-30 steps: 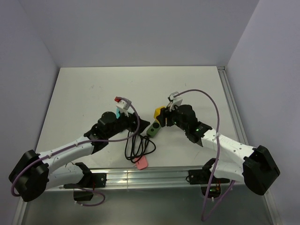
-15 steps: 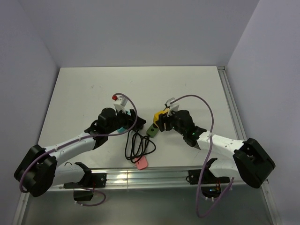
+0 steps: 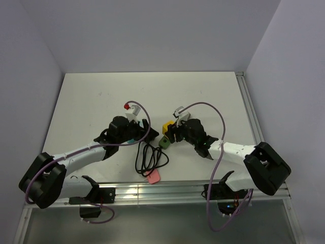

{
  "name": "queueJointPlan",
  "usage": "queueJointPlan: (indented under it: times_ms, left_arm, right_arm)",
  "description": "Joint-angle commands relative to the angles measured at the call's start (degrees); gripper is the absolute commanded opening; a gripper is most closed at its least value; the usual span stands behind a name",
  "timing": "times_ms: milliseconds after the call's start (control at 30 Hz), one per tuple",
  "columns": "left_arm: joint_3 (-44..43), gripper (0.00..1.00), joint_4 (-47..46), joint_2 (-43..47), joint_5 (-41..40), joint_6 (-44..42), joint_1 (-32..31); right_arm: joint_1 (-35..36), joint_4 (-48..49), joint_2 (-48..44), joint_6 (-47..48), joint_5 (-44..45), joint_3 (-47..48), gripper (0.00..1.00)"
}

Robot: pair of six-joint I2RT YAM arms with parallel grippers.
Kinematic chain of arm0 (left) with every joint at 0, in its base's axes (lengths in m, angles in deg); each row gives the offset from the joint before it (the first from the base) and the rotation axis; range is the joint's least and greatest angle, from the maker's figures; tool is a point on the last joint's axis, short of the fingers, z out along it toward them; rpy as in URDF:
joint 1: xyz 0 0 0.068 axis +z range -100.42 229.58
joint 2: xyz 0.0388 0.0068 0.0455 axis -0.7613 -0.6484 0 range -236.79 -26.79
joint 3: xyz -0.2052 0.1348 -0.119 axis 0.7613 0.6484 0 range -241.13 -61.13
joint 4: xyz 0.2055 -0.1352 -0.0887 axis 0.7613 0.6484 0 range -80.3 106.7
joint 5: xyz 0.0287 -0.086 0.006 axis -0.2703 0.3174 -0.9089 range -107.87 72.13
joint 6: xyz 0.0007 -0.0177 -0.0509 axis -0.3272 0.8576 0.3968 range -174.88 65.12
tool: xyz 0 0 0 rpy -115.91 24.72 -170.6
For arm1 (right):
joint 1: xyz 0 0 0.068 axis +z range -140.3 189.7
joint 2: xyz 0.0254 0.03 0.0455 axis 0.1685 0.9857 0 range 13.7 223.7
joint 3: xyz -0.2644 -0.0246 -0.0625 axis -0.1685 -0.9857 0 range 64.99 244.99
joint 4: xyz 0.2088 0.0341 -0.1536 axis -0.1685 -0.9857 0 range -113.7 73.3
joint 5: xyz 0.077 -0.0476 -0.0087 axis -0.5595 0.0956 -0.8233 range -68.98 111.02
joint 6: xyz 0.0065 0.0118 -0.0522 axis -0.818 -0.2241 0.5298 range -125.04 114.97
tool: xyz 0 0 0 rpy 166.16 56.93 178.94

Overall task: Insert the plug
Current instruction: Insert the plug into the socket.

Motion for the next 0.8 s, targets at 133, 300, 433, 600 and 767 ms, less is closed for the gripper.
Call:
queueJointPlan:
  times_ms: [133, 300, 433, 600, 767]
  left_arm:
    - [-2.4, 0.84, -1.3, -0.1, 1.7, 1.0, 0.7]
    - [-2.0, 0.84, -1.3, 0.9, 1.7, 0.9, 0.9]
    - [-2.1, 0.84, -1.2, 0.6, 1.7, 0.9, 0.8]
    - [-2.2, 0.83, -1.0, 0.8, 1.8, 0.8, 1.0]
    - [-2.2, 0.84, -1.0, 0.7, 2.1, 0.7, 1.0]
  right_arm:
    - [1.2, 5.7, 2.0, 2.8, 0.6, 3.3, 0.0]
    - [1.3, 5.7, 2.7, 3.5, -0.1, 3.3, 0.0]
    - [1.3, 5.6, 2.7, 3.7, 0.4, 2.7, 0.0]
    - [1.4, 3.5, 2.2, 6.7, -1.9, 2.5, 0.0]
    - [1.3, 4.8, 1.0, 8.1, -3.1, 0.6, 0.0]
